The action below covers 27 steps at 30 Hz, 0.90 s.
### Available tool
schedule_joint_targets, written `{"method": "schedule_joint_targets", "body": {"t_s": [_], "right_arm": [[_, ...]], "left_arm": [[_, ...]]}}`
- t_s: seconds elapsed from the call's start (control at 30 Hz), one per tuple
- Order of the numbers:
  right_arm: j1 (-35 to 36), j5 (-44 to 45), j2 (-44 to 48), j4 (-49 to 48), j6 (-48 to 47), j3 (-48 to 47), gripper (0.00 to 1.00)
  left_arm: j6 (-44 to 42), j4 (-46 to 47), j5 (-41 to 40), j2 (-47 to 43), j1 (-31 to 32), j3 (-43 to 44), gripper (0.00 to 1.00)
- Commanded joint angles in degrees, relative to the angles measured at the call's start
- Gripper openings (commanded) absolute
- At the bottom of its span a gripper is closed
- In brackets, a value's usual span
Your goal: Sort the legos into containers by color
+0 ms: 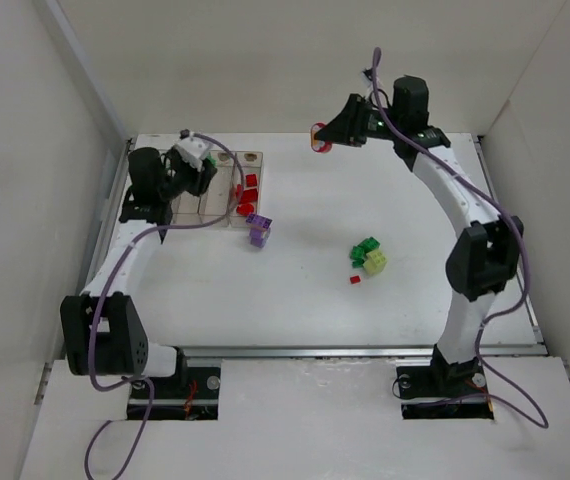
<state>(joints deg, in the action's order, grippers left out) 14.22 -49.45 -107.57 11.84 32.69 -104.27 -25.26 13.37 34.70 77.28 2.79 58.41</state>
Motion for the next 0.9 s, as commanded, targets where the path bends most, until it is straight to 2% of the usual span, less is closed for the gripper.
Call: {"method": "schedule_joint_targets", "body": {"t_s": [0.0, 0.03, 0.13, 0.4, 0.5, 0.57, 0.7, 0.8, 0.87], "right_arm": [[2.13, 2.08, -9.02, -2.78, 3.08, -9.09, 0.0], [2.91, 2.86, -10.98, -2.78, 3.08, -11.2, 0.0], [5.02, 7.51, -17.22, -2.78, 3.61, -18.5, 0.0], [12.58, 18.57, -35.33, -3.31, 5.18, -39.24, 0.0], [13.64, 22.46, -38.85, -6.29, 5.9, -41.19, 0.0], [14.35, 24.92, -38.86, -9.09, 6.51, -39.1, 0.0], [14.96, 26.07, -39.38, -10.25, 6.51, -37.32, 0.0], [15.49, 26.07, -40.78, -10.25, 6.51, -37.32, 0.0], [16.1, 26.07, -41.49, -10.25, 6.51, -37.32, 0.0]], "left_arm": [[6.79, 0.87, -8.12, 4.27, -6.1, 4.25, 0.0], [7.41, 1.83, -14.77, 5.68, -7.17, 4.78, 0.0], [4.7, 6.66, -24.03, 11.13, -10.43, 6.7, 0.0], [3.11, 7.9, -30.47, 25.98, -14.56, 15.85, 0.02], [2.32, 7.9, -30.48, 29.94, -14.56, 18.74, 0.02], [1.61, 6.33, -29.78, 31.18, -14.56, 19.63, 0.05], [-0.06, 3.08, -21.27, 31.8, -14.56, 20.16, 0.22], [0.47, 1.76, -19.93, 32.32, -14.56, 20.16, 0.25], [0.47, 1.75, -19.32, 32.32, -14.56, 19.11, 0.31]]}}
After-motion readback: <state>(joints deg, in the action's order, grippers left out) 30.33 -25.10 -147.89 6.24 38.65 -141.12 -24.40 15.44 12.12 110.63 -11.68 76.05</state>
